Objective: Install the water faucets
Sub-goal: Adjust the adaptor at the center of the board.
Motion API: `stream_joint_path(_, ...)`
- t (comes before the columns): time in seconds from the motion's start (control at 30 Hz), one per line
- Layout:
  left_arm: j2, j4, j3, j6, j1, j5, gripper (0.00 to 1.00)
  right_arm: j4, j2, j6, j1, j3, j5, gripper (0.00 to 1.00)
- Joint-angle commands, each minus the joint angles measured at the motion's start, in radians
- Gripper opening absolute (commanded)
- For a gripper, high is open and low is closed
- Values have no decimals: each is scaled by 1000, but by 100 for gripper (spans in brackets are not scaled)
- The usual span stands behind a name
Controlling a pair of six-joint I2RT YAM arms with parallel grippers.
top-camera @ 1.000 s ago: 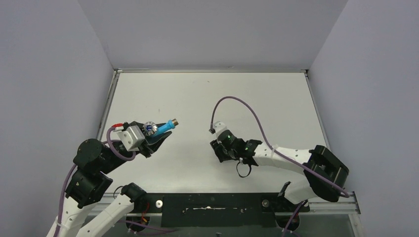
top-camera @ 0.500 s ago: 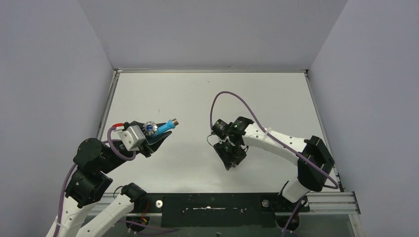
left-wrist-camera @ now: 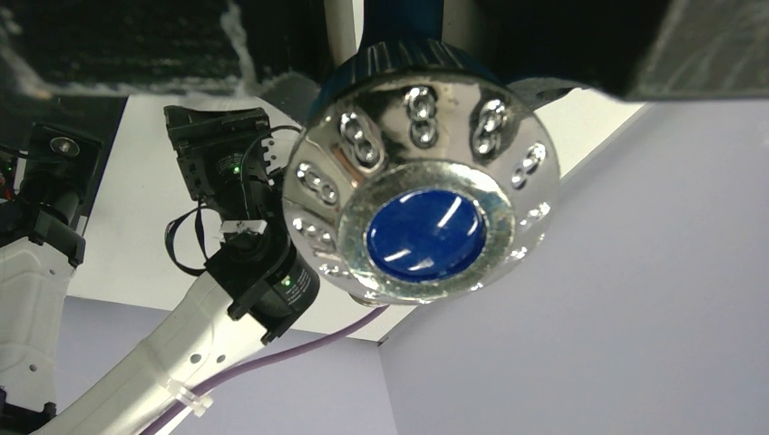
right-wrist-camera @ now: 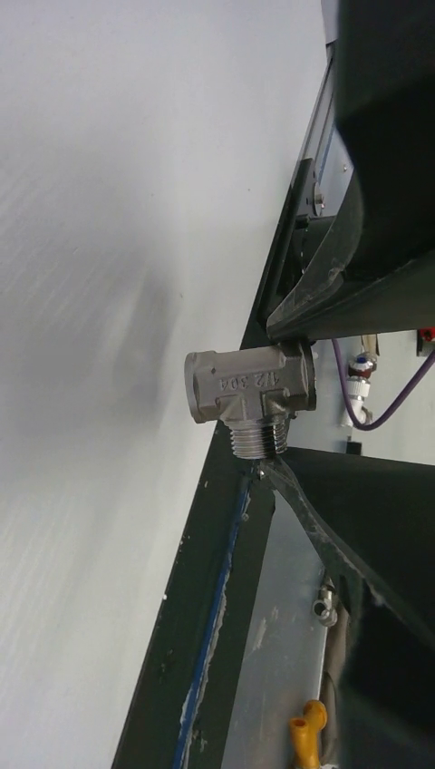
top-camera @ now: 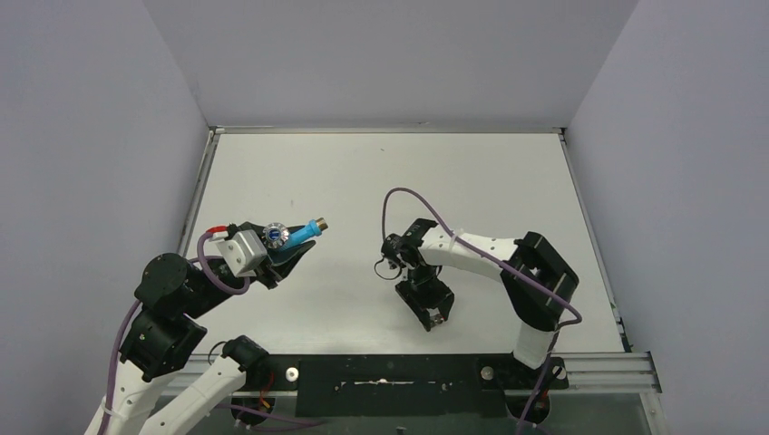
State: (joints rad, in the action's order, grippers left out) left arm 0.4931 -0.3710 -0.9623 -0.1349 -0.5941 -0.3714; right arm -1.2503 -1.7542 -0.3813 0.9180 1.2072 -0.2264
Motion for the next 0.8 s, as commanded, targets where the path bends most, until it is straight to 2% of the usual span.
stream_joint_path(0.0, -5, 42, -43, 2, -4, -10, 0, -33, -49, 37, 3, 21, -2, 25)
stream_joint_path(0.2, -13, 32, -45, 1, -4, -2, 0, -29, -106, 56, 1, 14, 14, 32)
stream_joint_path(0.47, -14, 26, -48, -1, -4, 3, 0, -3, -125, 57, 1, 13, 27, 50)
stream_joint_path(0.77, -22, 19, -51, -2, -4, 5, 0, 28, -110, 53, 2, 42, 18, 66)
